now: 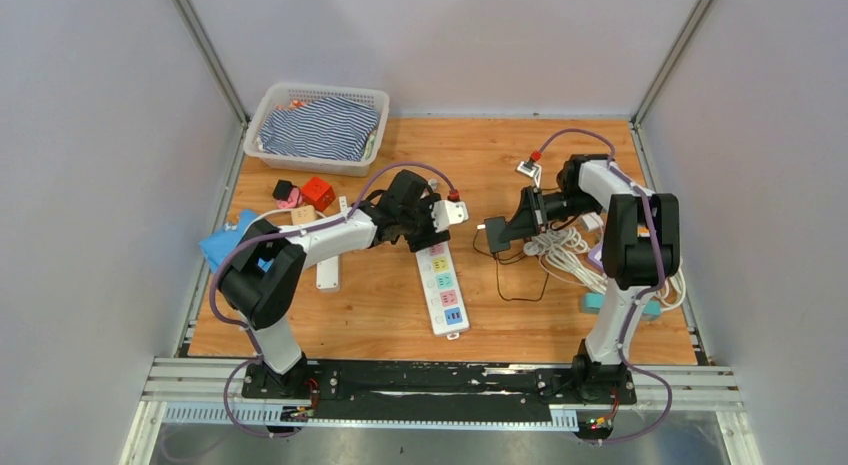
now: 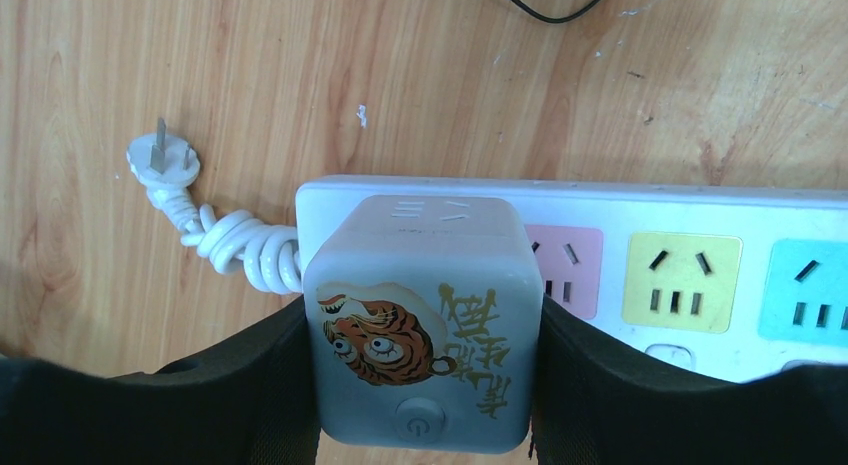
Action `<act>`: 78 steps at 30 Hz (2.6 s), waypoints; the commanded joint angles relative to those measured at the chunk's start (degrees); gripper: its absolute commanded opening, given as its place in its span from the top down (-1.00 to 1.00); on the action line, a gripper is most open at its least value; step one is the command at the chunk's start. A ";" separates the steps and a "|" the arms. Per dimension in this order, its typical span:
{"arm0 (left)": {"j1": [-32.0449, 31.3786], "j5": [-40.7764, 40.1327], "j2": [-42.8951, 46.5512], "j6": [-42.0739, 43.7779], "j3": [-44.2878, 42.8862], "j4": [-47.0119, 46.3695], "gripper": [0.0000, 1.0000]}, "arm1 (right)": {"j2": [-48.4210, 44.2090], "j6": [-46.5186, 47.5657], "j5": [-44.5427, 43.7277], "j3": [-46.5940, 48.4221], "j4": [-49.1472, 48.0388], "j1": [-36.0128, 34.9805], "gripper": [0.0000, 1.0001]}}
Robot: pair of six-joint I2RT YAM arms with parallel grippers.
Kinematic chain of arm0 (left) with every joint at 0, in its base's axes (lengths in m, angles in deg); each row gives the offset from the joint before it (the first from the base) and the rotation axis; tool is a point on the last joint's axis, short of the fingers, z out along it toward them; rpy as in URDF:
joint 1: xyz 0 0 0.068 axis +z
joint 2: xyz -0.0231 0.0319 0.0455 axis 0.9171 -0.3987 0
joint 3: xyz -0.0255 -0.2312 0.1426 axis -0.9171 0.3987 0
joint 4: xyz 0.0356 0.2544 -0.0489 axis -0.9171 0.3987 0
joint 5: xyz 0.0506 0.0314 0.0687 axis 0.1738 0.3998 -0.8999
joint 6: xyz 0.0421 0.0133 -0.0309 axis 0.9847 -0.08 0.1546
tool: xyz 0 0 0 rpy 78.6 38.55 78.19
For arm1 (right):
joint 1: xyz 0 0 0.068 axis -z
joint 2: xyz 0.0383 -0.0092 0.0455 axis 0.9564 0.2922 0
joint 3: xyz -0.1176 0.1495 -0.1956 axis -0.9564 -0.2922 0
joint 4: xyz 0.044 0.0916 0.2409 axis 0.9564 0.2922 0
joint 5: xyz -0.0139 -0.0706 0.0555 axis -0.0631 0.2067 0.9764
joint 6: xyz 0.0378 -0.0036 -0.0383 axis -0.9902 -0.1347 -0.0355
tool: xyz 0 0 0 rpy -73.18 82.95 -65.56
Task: Pull the plug off the socket
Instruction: Place the plug at the center of the board.
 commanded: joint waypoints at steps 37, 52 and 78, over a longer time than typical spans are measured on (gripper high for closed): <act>-0.24 11.94 33.74 -54.20 17.94 -21.71 -0.94 | -17.14 27.72 3.10 -4.49 15.63 0.91 0.99; -6.13 13.84 27.70 -69.93 14.70 -30.86 -0.92 | -15.74 30.13 2.67 -4.78 16.74 -1.64 0.99; -9.29 22.13 12.07 -73.89 8.43 -40.41 -0.06 | -15.22 30.48 2.56 -4.87 16.76 -5.18 1.00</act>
